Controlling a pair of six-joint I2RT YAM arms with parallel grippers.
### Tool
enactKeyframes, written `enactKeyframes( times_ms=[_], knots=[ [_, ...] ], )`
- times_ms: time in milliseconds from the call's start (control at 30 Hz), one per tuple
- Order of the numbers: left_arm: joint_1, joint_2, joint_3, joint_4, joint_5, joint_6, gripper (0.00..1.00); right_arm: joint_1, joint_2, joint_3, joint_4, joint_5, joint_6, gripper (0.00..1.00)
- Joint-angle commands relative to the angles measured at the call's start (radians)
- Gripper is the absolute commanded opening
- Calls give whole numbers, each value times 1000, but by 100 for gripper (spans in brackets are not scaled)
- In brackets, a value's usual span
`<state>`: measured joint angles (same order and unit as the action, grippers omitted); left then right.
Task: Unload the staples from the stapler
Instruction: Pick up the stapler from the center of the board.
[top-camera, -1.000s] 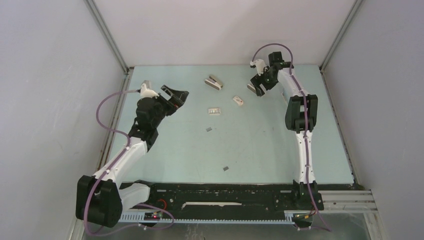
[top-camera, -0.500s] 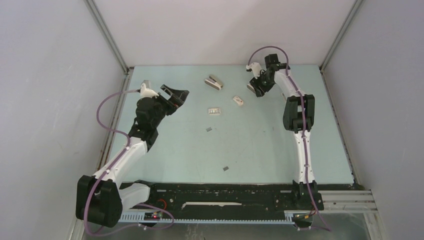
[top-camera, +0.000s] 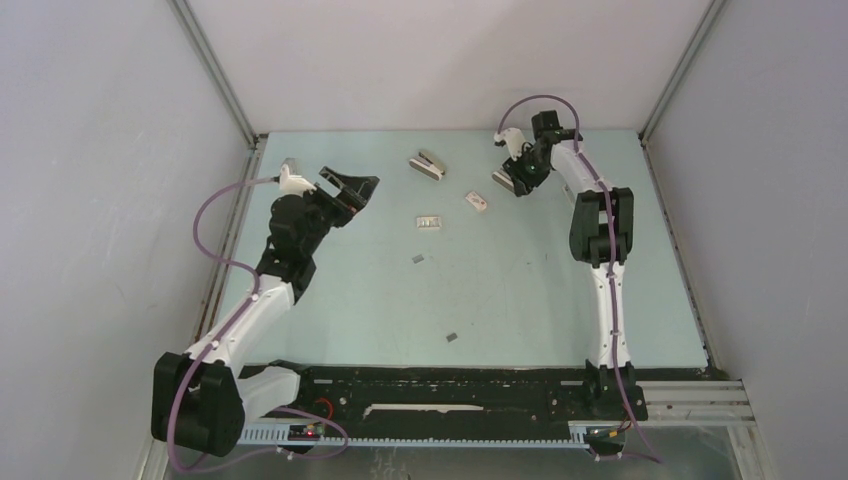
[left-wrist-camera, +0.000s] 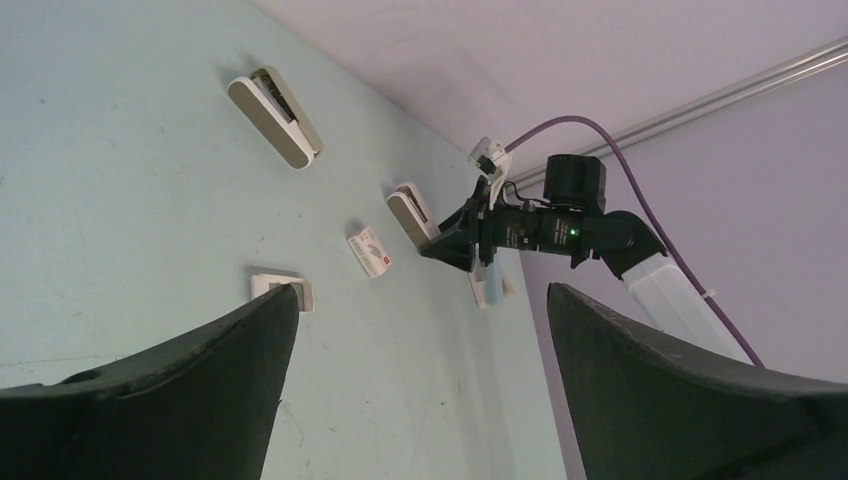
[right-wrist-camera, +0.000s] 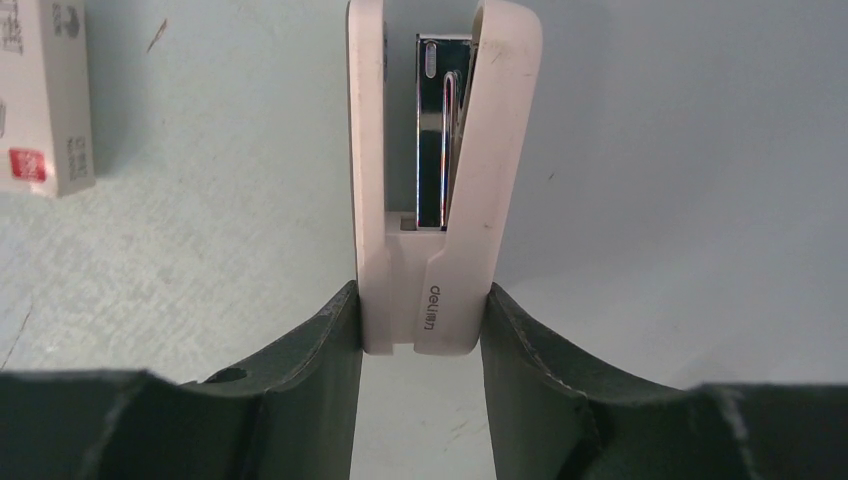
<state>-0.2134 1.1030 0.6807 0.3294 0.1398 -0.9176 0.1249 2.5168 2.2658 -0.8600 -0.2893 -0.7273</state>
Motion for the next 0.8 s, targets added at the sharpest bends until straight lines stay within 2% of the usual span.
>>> enactKeyframes(
  times_ms=[0,167,433,767],
  knots=[
    [8,-20,-20,68,40,-21,100,-12,-121,-107,0,-20,44,36],
    [9,3,-47,131,81,-71,100,-25,-240,-276,54,-57,99,35],
    [-20,118,-94,343,161,-235,100,-39,-430,-550,131,-131,200,32],
    [-142,281,-31,387,206,-324,100,-36,-667,-870,212,-244,316,31]
  ],
)
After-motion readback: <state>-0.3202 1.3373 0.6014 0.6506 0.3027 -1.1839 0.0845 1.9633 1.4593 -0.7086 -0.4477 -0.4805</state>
